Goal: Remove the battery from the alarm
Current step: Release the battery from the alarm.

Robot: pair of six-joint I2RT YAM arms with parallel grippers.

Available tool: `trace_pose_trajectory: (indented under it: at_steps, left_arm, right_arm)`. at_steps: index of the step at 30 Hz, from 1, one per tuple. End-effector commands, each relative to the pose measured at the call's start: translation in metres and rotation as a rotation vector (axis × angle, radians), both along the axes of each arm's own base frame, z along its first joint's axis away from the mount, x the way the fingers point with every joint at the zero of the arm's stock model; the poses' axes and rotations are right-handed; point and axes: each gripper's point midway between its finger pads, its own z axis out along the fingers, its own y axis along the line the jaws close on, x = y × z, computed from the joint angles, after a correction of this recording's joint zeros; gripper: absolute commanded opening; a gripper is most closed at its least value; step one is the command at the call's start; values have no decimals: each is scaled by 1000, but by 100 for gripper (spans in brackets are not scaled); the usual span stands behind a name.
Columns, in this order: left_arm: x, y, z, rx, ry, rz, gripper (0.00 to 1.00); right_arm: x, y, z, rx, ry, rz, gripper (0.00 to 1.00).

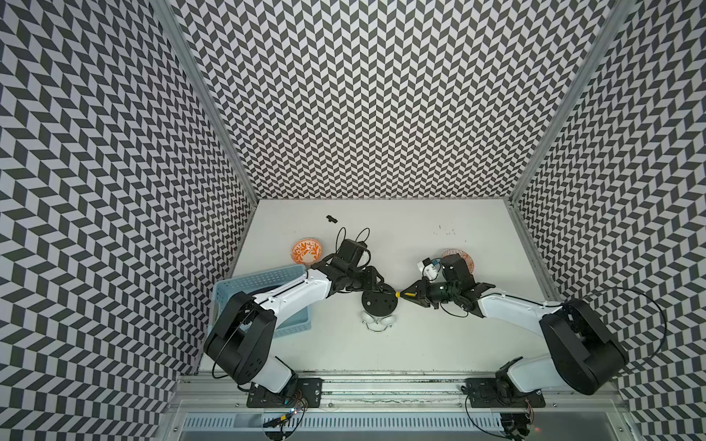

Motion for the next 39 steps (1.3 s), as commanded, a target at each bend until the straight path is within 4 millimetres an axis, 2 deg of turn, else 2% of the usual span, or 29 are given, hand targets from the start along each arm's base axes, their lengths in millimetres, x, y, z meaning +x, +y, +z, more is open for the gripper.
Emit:
trace_pose_trajectory:
  at_steps: [1,3,8,14,18,23,29,32,34,35,37,39]
  left_arm:
    - [-7,-17,15,-110,-26,-38,34]
    - [-5,-16,13,-111,-33,-25,34]
    - [-6,-11,-13,-25,30,-21,37]
    - [6,3,4,57,-56,4,48]
    - [2,3,5,79,-57,-32,48]
    - [-5,6,-2,156,-116,-161,46]
    - [5,23,19,309,-291,-259,47]
    - [3,22,29,315,-328,-297,49]
    - [2,26,32,340,-332,-279,49]
    - [0,27,32,354,-315,-270,49]
    - [-5,27,28,363,-258,-240,49]
    - [-13,29,21,345,-181,-196,51]
  right_arm:
    - [-7,13,14,73,-31,74,0]
    - [-6,13,16,76,-36,71,0]
    - [-3,12,16,70,-36,60,0]
    - [1,11,25,77,-58,54,0]
    - [5,12,38,106,-79,58,0]
    - [7,15,39,116,-73,70,0]
    - [10,8,30,54,-74,38,0]
    - [11,8,45,87,-106,58,0]
    - [17,-2,57,80,-139,30,0]
    - [23,-13,60,56,-149,-5,0]
    - [30,-33,59,-4,-141,-56,0]
    - [28,-39,55,-104,-127,-36,0]
